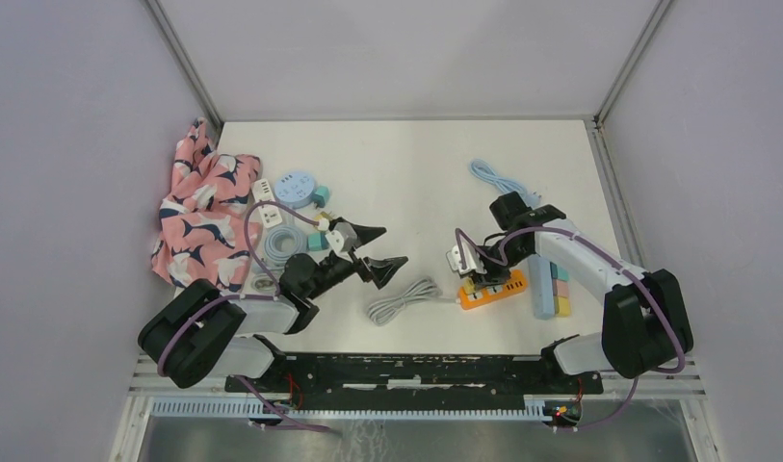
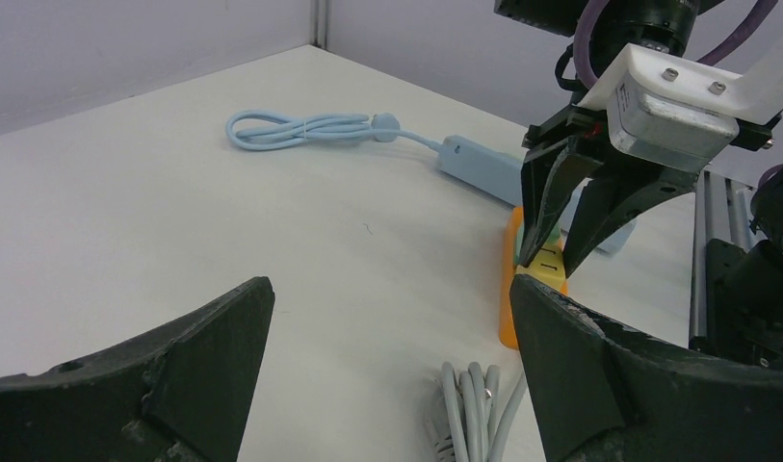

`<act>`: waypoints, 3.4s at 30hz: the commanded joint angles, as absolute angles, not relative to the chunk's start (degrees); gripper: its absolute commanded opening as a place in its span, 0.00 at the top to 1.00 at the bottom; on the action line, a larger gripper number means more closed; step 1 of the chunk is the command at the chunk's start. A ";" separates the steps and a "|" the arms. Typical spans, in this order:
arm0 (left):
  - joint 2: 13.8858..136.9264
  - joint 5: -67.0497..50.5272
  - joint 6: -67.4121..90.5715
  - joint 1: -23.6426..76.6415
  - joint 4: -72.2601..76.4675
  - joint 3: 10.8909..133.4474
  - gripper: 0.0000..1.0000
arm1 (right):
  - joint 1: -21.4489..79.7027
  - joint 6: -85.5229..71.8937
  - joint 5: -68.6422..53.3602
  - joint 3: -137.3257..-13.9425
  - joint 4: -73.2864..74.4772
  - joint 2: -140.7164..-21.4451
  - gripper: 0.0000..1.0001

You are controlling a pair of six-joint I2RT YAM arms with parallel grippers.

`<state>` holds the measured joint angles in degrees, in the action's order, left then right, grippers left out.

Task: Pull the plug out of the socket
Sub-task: Move the socket to the center of the board, then remove the plug from the socket.

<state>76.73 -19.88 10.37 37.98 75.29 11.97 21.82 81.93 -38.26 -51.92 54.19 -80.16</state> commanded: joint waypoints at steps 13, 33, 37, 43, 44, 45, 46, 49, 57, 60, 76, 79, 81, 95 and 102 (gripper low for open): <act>76.38 -14.15 12.21 38.06 81.26 10.75 0.02 | 33.18 51.07 -37.13 -59.32 37.93 -84.72 0.86; 76.29 -11.62 12.74 38.03 82.62 9.76 0.01 | 37.49 8.71 -28.52 -66.32 20.12 -91.99 0.26; 75.88 -11.84 12.77 38.05 82.43 9.66 0.01 | 35.18 13.27 -32.78 -68.35 25.90 -89.67 0.21; 73.20 -13.17 14.80 38.06 75.17 11.98 0.01 | 28.30 21.58 -45.19 -69.93 35.12 -85.94 0.19; 72.49 -13.28 15.95 38.10 73.58 12.36 0.01 | 27.24 22.40 -47.02 -69.62 35.84 -85.02 0.19; 71.86 -13.54 16.90 38.06 72.42 12.61 0.00 | 25.62 23.17 -48.84 -69.29 36.46 -84.20 0.19; 71.33 -13.77 17.63 38.01 71.75 12.61 0.00 | 24.58 23.74 -49.69 -68.95 36.89 -83.53 0.19; 70.15 -14.50 19.96 38.01 72.01 11.87 0.00 | 21.90 25.85 -51.60 -67.85 37.85 -82.36 0.19; 70.52 -15.23 26.92 38.06 64.87 14.41 0.03 | 20.65 43.81 -52.29 -65.09 45.26 -84.79 0.20; 72.20 -14.11 32.31 38.03 62.79 15.42 0.10 | 22.77 48.09 -44.73 -63.61 44.55 -86.44 0.19; 62.76 5.76 52.80 38.06 34.61 17.49 0.15 | 33.40 50.84 -17.34 -56.09 28.17 -91.53 0.30; 59.72 7.81 50.65 38.06 30.10 17.98 0.18 | 34.19 51.21 -17.17 -55.66 27.72 -91.75 0.41; 57.85 7.80 48.40 38.10 28.56 18.21 0.18 | 34.55 51.60 -18.40 -55.77 28.53 -91.86 0.50; 59.64 -12.18 41.63 32.69 28.70 20.60 0.17 | 35.35 63.79 -18.72 -45.65 21.96 -77.73 1.00; 65.56 -26.23 40.26 26.31 35.08 22.46 0.17 | 38.54 74.44 -11.73 -34.55 5.04 -72.64 1.00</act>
